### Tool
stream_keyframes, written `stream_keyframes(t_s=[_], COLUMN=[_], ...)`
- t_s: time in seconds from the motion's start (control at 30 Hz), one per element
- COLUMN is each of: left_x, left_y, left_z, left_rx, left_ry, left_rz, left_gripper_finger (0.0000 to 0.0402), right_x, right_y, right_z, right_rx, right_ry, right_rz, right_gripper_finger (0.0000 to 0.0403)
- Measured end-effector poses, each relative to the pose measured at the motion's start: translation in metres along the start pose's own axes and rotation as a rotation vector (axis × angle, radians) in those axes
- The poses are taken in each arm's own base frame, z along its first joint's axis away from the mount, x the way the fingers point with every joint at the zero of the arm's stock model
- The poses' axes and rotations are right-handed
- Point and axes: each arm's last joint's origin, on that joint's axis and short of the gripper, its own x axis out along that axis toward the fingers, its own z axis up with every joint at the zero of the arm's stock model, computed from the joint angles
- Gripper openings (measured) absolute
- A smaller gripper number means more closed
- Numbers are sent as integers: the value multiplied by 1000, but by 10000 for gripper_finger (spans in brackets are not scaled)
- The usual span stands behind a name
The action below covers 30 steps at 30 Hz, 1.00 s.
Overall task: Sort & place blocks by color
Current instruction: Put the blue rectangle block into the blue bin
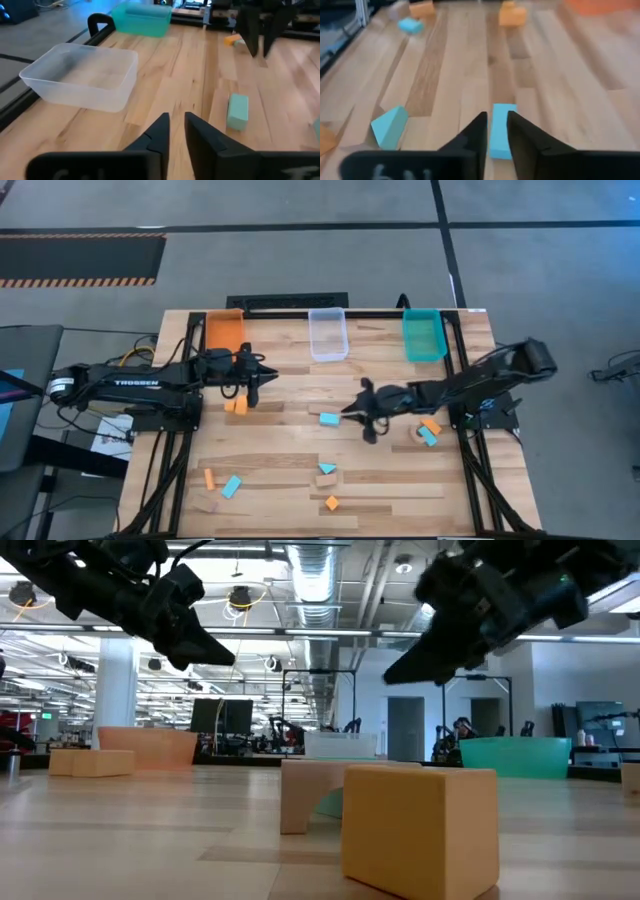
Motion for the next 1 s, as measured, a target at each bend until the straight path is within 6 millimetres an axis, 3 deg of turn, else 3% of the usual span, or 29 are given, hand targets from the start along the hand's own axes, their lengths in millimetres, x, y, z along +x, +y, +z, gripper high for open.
stream_keyframes(t_s=[0.27, 0.4, 0.67, 1.0], left_x=[0, -1, -1, -1], left_y=[0, 1, 0, 0], left_z=[-9, -13, -15, -15], left_rx=[-8, -15, -17, -18], left_ry=[94, 137, 153, 157], left_rz=[10, 12, -2, -21], left_gripper_finger=[130, 153, 165, 165], right_x=[51, 66, 86, 83], right_y=[16, 21, 22, 22], right_z=[-3, -6, -8, 2], right_rx=[-31, -59, -72, -68], right_ry=[95, 175, 237, 197], right_rz=[-24, -96, -164, -209], right_gripper_finger=[227, 265, 270, 270])
